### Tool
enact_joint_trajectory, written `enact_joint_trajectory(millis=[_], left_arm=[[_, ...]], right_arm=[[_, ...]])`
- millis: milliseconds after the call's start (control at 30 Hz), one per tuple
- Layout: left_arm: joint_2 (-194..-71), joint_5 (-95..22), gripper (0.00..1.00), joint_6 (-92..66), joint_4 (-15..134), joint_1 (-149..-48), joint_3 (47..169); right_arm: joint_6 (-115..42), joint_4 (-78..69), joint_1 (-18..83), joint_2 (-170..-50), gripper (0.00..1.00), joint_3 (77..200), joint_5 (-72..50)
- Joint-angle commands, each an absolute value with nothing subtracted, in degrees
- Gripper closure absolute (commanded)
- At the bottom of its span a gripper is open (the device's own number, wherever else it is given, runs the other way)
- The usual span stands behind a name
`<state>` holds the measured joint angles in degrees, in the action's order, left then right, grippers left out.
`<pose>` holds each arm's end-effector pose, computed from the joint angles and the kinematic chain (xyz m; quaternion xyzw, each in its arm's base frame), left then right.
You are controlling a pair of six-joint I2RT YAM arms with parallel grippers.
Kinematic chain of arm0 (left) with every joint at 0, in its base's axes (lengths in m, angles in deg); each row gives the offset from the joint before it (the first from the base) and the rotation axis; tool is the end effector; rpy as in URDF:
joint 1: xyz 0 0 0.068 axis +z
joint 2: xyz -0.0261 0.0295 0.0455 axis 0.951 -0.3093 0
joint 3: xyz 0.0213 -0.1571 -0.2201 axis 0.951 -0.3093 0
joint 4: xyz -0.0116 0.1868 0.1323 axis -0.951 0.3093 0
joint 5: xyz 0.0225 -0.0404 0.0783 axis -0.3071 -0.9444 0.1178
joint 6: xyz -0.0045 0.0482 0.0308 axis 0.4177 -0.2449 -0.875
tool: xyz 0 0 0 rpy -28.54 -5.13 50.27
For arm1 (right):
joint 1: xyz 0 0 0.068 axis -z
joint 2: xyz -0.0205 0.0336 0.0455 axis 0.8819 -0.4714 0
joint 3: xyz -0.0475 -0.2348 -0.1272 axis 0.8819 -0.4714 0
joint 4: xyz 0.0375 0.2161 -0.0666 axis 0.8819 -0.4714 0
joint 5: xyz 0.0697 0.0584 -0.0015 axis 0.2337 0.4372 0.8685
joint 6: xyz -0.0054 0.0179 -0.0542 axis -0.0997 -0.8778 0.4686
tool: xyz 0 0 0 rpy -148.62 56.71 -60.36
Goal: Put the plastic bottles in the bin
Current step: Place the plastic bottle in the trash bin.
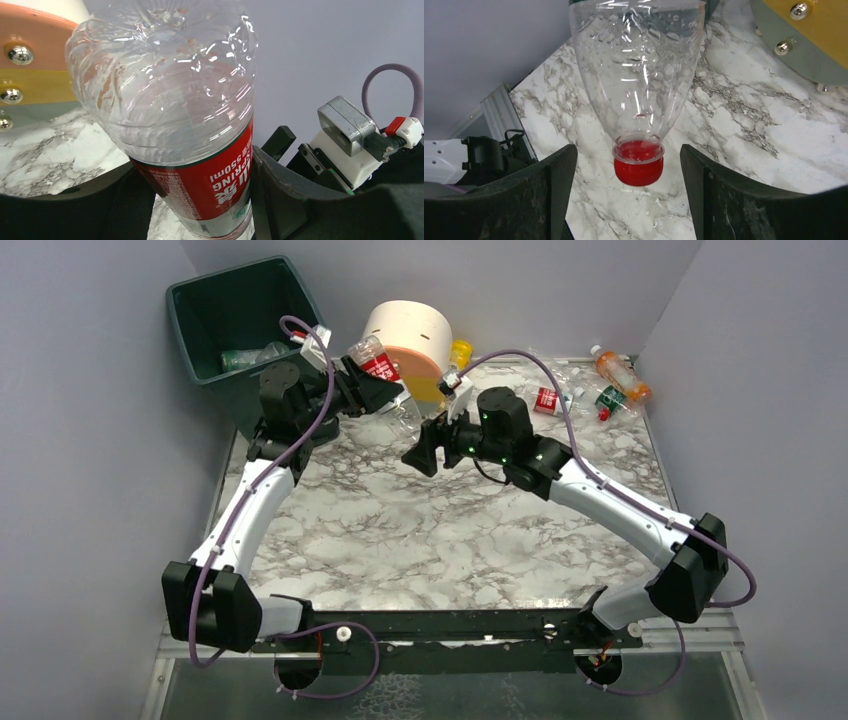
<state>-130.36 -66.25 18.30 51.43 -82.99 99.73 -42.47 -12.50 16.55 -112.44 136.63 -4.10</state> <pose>0.2582 -0.0757 0.3921 0.0412 0.7002 -0.5099 0.4981 0.2140 0.2313 0.3637 -0.2962 0.7495 0.3759 0.4574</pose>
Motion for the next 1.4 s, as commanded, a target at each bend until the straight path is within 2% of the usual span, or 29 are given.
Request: enact_joint_trajectory(millis=[0,100,267,700,933,1200,1267,1367], left_arm=[[-131.52,-64.08,0.42,13.72,55.46,-83.03,105.44],[-133.11,-63.06,0.42,10.56,59.22,-82.03,109.72],[-136.03,-63.16,0.42,7.46,63.36,-77.91,118.27],[-146.97,-67.06,0.42,11.14,62.23,-60.55,137.15],[-150.73,-70.41,0.42,21.89,51.48,-51.89,138.98],[-154.14,-68.50,0.42,22.70,49.96,-48.27,139.95],[-156.13,-67.95,0.37,21.60,51.51,-48.17,140.87],[-156.73,-66.93,0.19,19.54,54.02,-48.08,141.99]], right_arm=[[-43.02,-12.79,16.27,-108.12,0.18,137.66,-6.07],[-42.52,-14.83,16.27,-105.48,0.09,138.18,-9.02],[-42.25,-17.06,16.34,-101.79,0.05,137.39,-14.17],[-43.44,-15.59,16.30,-103.80,0.04,134.54,-14.54],[-43.65,-15.03,16.40,-104.79,0.04,133.73,-14.07],[-43.57,-14.86,16.36,-105.65,0.04,133.39,-14.16],[-43.56,-14.88,16.35,-105.73,0.04,133.40,-14.12],[-43.49,-14.91,16.35,-105.96,0.04,133.52,-14.23]])
